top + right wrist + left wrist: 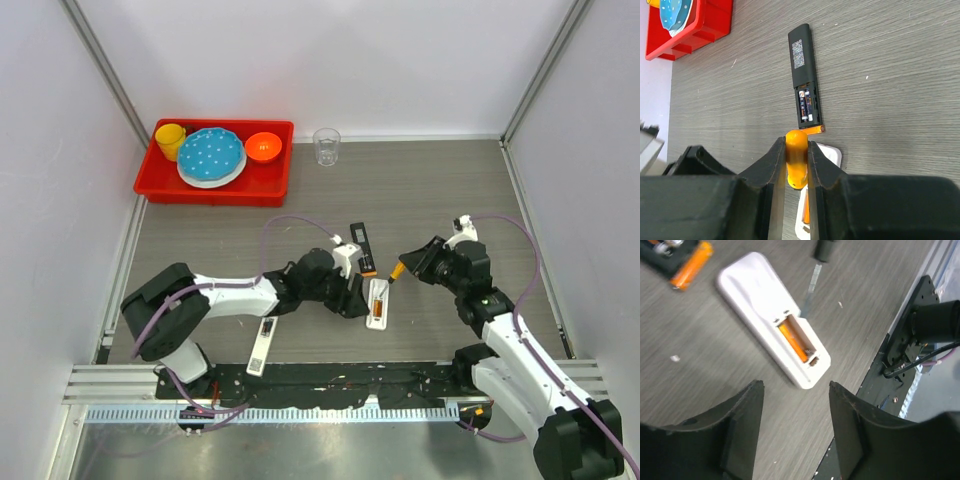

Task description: Unload the batteries from the remote control

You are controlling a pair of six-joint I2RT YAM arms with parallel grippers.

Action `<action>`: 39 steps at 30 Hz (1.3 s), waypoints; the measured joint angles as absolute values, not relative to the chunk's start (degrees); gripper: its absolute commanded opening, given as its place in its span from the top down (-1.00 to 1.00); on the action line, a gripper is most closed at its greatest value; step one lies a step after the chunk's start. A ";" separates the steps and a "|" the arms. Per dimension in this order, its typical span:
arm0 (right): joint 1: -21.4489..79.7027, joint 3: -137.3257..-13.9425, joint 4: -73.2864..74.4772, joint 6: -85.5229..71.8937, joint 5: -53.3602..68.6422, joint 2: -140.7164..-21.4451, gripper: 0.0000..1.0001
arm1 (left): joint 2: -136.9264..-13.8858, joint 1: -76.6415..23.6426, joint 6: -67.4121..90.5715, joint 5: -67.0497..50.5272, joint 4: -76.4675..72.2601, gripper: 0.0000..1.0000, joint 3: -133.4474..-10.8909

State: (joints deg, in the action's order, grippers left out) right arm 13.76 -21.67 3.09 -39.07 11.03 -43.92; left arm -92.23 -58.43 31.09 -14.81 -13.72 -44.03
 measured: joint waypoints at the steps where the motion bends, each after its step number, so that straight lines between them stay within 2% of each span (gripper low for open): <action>1: 13.76 -21.67 3.31 -39.07 10.96 -43.66 0.98 | -92.16 -56.97 32.29 -16.19 -15.46 0.17 -42.89; 4: 13.76 -21.67 4.23 -39.05 10.50 -43.24 0.98 | -92.68 -53.39 36.36 -19.35 -19.22 0.51 -40.56; 6: 13.76 -21.69 5.17 -39.07 9.93 -43.24 0.98 | -94.35 -52.31 38.76 -20.93 -20.93 0.60 -40.58; 9: 13.76 -21.69 6.35 -39.11 9.19 -43.24 0.98 | -97.69 -52.40 40.97 -23.03 -21.65 0.87 -41.65; 12: 13.76 -21.76 7.09 -39.13 8.58 -43.22 0.98 | -100.73 -52.49 42.26 -24.08 -21.61 1.00 -42.54; 27: 13.76 -21.98 9.06 -39.07 7.07 -42.72 0.98 | -107.44 -59.51 41.01 -21.39 -13.30 1.00 -52.62; 39: 13.76 -21.98 8.91 -37.45 7.05 -43.59 0.98 | -104.73 -58.13 40.32 -18.68 -12.29 1.00 -50.11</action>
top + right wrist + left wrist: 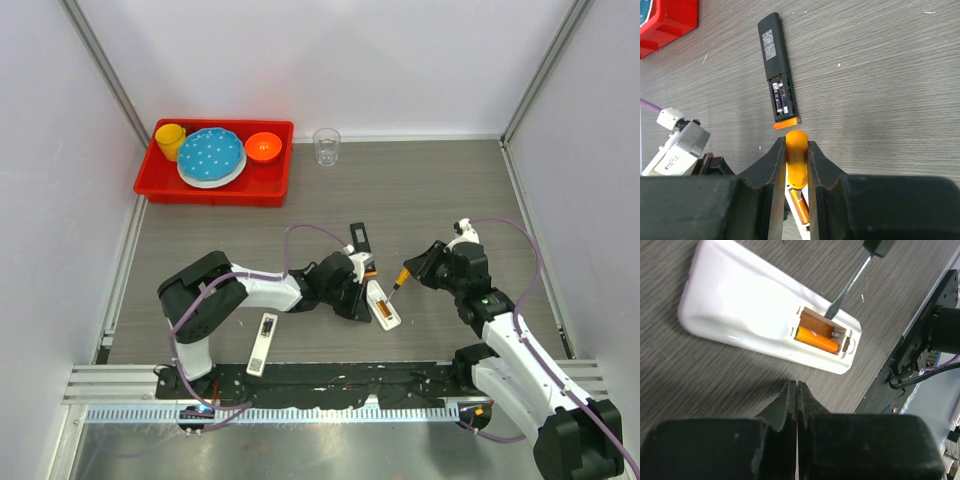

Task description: Unload the batteries from the remote control

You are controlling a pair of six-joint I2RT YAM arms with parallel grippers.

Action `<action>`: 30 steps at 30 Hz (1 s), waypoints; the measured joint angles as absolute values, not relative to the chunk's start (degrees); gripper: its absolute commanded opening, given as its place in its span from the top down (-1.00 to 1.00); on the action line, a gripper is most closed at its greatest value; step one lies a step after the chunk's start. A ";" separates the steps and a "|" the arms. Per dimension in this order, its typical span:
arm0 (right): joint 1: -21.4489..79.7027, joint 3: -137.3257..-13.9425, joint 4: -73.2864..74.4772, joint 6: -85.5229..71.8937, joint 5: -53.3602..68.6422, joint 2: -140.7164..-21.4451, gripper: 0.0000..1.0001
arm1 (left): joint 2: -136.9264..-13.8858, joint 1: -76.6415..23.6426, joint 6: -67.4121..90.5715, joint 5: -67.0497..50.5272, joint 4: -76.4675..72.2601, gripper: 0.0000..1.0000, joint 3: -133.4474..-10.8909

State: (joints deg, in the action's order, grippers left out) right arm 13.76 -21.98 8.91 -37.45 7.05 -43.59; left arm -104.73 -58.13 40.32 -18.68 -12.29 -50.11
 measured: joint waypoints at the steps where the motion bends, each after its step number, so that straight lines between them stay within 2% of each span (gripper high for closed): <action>1: 13.76 -21.96 8.67 -37.30 7.42 -43.66 0.98 | -104.51 -57.91 40.32 -18.63 -12.32 1.00 -49.80; 30: 15.92 -19.57 3.90 -33.65 10.61 -46.94 0.98 | -106.45 -56.93 43.33 -20.64 -14.28 1.00 -50.70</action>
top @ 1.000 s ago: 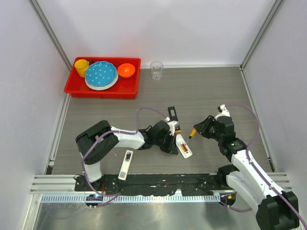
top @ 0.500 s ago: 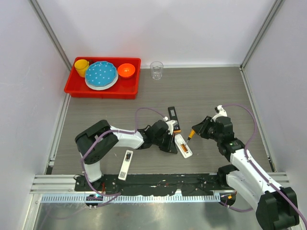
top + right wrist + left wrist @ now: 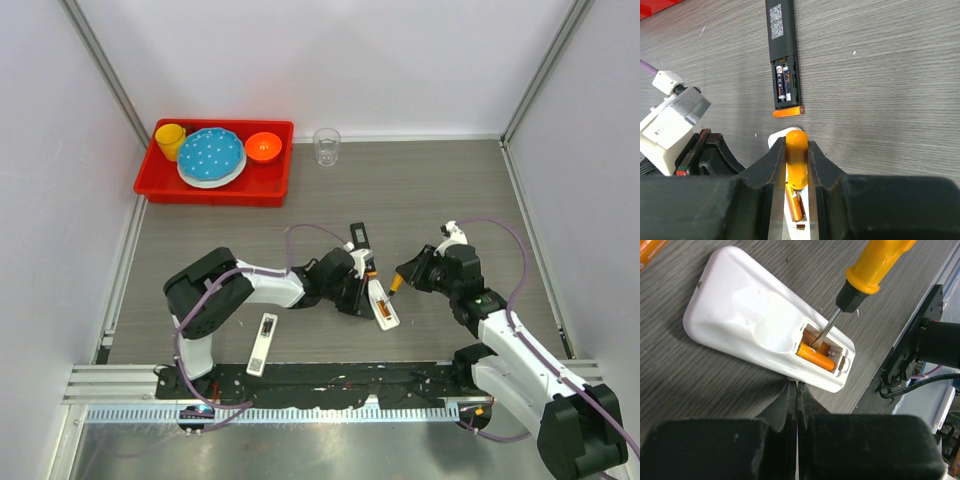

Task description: Unload the batteries from the remote control

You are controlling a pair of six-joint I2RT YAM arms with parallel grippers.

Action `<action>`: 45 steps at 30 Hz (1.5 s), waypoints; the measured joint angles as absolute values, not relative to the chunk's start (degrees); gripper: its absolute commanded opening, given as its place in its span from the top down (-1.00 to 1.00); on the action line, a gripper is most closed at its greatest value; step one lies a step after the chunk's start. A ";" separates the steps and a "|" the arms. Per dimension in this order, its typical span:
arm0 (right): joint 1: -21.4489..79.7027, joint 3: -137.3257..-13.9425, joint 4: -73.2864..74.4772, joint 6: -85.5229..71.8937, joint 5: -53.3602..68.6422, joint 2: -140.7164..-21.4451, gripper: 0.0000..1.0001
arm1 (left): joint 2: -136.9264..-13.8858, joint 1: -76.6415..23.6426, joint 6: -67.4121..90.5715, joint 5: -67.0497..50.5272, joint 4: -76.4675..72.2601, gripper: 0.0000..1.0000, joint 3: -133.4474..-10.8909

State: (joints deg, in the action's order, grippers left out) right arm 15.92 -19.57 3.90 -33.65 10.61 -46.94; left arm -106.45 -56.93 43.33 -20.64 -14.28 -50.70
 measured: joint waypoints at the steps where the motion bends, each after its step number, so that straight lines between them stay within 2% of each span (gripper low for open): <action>1: 16.34 -19.57 3.88 -33.63 10.50 -46.94 0.98 | -106.72 -56.93 43.33 -20.67 -14.24 1.00 -51.00; 24: 20.97 -16.80 -4.93 -39.22 5.19 -51.09 0.98 | -108.53 -56.60 43.75 -23.57 -11.46 1.00 -53.58; 45: 20.91 -16.43 -4.05 -42.72 6.13 -49.71 0.99 | -107.98 -54.11 46.46 -25.61 -13.47 1.00 -51.18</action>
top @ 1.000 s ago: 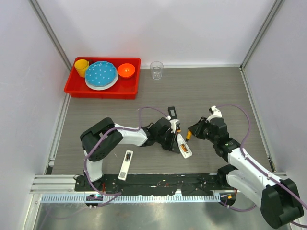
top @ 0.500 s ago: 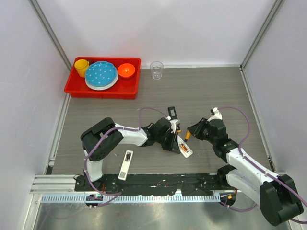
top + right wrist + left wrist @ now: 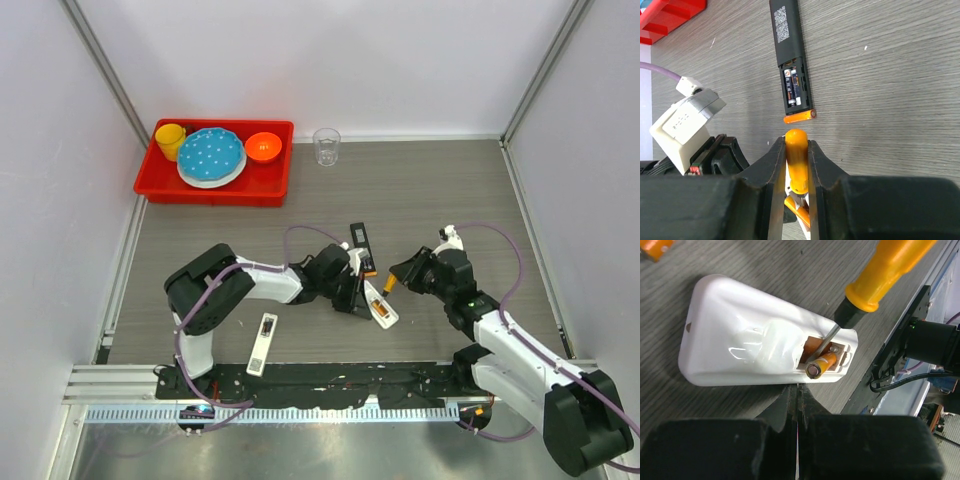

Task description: Unload the batteries from the remote control

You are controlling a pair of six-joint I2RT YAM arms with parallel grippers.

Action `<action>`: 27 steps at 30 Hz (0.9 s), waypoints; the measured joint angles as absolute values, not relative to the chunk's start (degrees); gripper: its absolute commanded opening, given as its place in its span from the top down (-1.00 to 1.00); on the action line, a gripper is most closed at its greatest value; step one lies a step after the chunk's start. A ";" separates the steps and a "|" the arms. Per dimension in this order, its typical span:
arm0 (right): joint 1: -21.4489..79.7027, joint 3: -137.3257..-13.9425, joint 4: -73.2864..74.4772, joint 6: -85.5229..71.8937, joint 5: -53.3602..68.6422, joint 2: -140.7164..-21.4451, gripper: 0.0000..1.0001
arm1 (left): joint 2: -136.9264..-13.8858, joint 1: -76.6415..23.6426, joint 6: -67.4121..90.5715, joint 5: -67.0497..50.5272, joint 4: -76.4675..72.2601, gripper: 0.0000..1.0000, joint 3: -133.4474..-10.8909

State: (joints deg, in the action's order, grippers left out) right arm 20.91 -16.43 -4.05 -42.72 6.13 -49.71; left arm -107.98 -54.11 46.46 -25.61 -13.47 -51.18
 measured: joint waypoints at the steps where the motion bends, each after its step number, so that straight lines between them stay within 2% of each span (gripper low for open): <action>1: 20.91 -16.43 -3.97 -42.70 6.33 -49.36 0.98 | -107.96 -53.78 46.50 -25.82 -13.41 1.00 -51.13; 22: 21.69 -17.47 -3.73 -45.87 14.09 -47.07 0.98 | -108.64 -50.17 46.41 -23.14 -12.14 0.99 -53.39; 24: 21.69 -17.61 -3.49 -45.84 13.98 -47.07 0.98 | -108.62 -50.11 46.24 -22.90 -11.86 0.94 -53.49; 27: 21.69 -18.06 -2.31 -45.65 13.28 -47.07 0.98 | -108.01 -49.84 45.71 -21.96 -11.16 0.75 -53.41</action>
